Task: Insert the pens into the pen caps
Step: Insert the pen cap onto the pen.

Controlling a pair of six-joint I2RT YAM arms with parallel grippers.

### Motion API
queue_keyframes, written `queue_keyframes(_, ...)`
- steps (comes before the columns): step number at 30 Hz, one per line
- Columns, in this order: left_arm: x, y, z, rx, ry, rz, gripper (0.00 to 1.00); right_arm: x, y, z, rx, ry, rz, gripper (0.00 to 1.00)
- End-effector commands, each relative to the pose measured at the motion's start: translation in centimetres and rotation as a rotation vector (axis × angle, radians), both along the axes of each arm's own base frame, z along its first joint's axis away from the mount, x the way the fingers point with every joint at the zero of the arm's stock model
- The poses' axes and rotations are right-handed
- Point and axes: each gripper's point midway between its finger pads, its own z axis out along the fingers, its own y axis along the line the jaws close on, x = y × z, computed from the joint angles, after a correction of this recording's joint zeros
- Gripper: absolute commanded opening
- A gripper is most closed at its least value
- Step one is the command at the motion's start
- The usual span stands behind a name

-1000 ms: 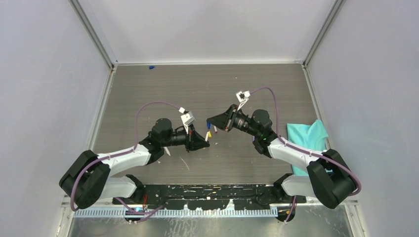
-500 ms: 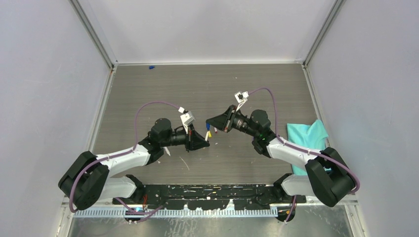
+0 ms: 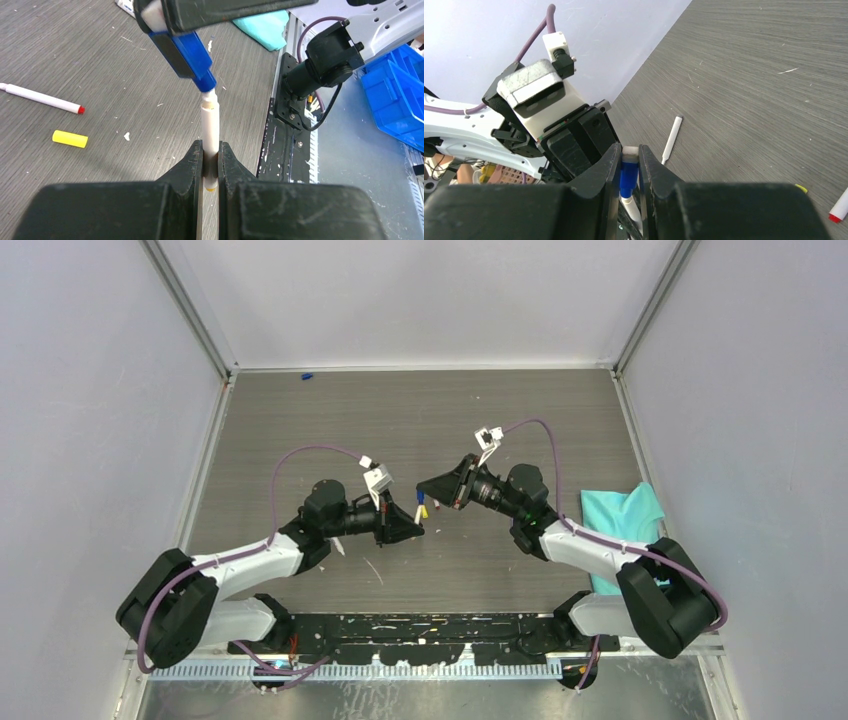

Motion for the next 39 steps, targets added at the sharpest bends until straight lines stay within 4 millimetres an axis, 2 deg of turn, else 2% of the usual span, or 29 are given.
queue_keyframes(1,0.9,-0.5,3.7,-0.088,-0.089,0.026,0.0,-0.8,0.2,1.0,0.029,-0.067,0.027,0.01)
queue_keyframes(8,1.4,-0.5,4.2,-0.108,-0.076,0.055,0.0,-1.5,0.2,1.2,0.047,-0.085,0.047,0.01)
queue_keyframes(16,2.1,-0.6,5.5,-0.153,-0.056,0.1,0.0,-3.7,0.6,0.7,0.054,-0.138,0.122,0.01)
queue_keyframes(22,2.3,-0.7,5.9,-0.171,-0.039,0.106,0.0,-5.8,1.5,-0.6,0.027,-0.128,0.27,0.01)
queue_keyframes(27,2.7,-0.2,6.8,-0.213,-0.02,0.127,0.0,-6.9,1.6,-1.7,0.012,-0.106,0.319,0.01)
queue_keyframes(36,3.2,0.4,6.9,-0.238,-0.012,0.163,0.0,-6.1,1.3,-3.2,-0.025,-0.023,0.25,0.01)
queue_keyframes(39,3.3,0.5,6.9,-0.246,-0.023,0.175,0.0,-5.3,1.2,-4.6,-0.063,0.056,0.209,0.01)
